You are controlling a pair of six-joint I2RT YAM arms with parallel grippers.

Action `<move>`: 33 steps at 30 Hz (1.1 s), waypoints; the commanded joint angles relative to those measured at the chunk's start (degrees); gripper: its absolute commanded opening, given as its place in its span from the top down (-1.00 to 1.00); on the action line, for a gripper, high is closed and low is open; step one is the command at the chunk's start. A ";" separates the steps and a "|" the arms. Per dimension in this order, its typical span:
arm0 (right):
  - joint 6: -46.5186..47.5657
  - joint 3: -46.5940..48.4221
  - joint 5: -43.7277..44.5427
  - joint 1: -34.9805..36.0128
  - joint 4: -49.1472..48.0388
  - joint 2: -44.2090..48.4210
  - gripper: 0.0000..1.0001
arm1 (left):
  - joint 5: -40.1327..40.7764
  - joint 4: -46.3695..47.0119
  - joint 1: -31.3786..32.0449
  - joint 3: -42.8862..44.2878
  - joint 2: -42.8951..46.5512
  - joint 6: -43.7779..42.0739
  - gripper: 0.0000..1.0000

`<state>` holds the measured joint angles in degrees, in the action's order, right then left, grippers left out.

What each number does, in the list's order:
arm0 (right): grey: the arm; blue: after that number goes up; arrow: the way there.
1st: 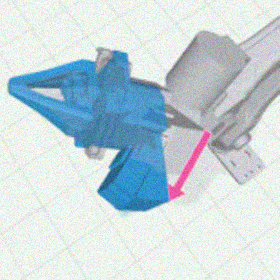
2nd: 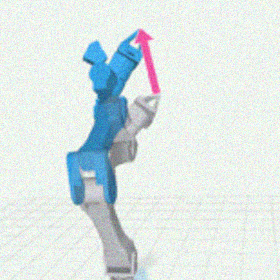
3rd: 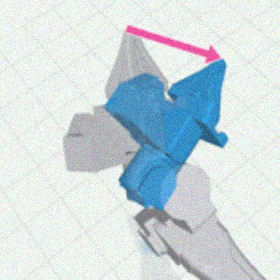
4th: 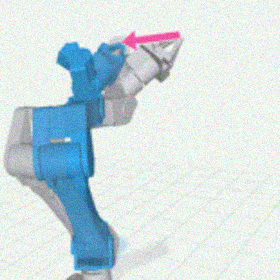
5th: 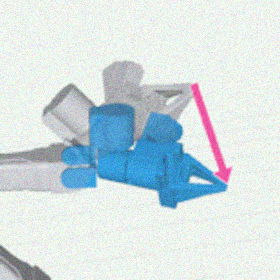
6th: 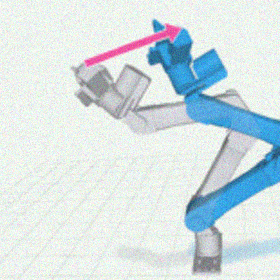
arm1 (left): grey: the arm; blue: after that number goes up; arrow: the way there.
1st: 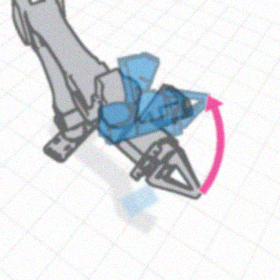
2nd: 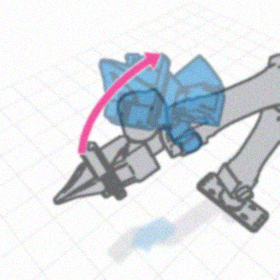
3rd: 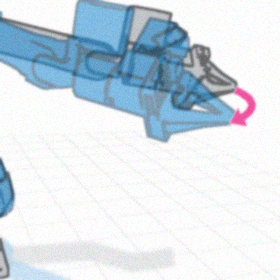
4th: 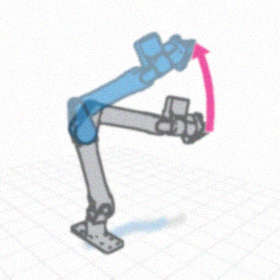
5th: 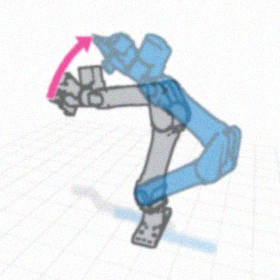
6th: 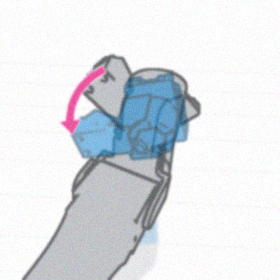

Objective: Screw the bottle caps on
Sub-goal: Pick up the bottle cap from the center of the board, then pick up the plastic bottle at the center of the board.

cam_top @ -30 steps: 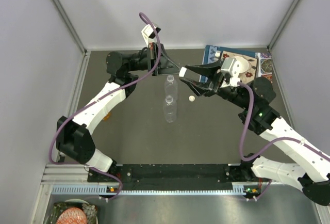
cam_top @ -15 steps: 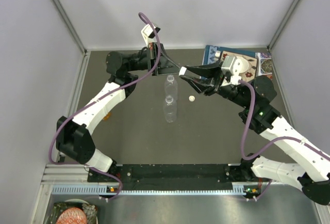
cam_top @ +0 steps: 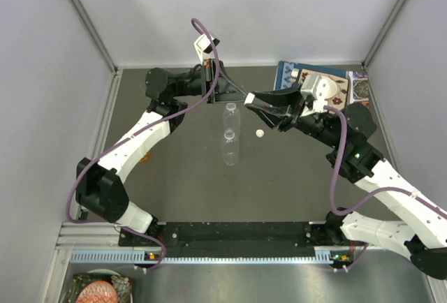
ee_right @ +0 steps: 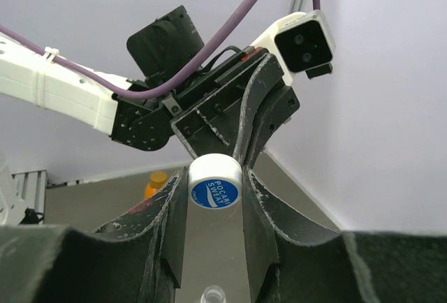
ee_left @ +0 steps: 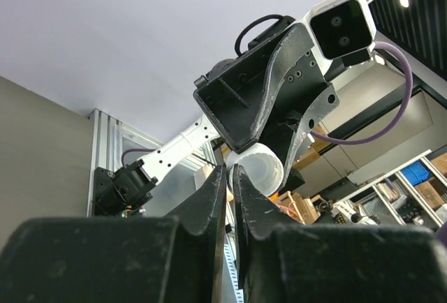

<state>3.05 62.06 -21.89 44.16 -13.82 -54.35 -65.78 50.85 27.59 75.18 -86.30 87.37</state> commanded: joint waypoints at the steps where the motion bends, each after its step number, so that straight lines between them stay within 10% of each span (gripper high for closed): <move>1: -1.73 2.27 1.06 1.10 2.92 3.28 0.91 | 1.00 0.57 -1.49 0.67 3.42 -0.37 0.64; 5: -2.43 1.57 1.59 1.01 3.37 3.99 0.92 | 1.27 0.74 -1.58 0.50 3.95 0.08 0.34; 10: -2.35 2.18 2.38 1.01 4.85 5.04 0.93 | -1.62 -6.34 -2.45 1.11 5.88 -6.39 -0.96; 15: -0.76 3.77 4.66 1.01 11.44 8.46 0.93 | -8.04 -31.01 -8.95 0.32 11.59 -29.92 -0.96; 20: 0.11 4.21 6.86 1.01 15.56 11.63 0.93 | 2.92 -88.31 -11.69 2.27 16.24 -92.42 -0.96; 33: 0.03 4.30 8.00 0.93 17.08 14.00 0.93 | 10.22 -77.23 -6.77 -14.88 16.35 -106.19 -0.96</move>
<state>2.90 64.95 -14.98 44.25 3.14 -40.71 -57.04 -31.70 18.50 60.86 -68.79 -13.08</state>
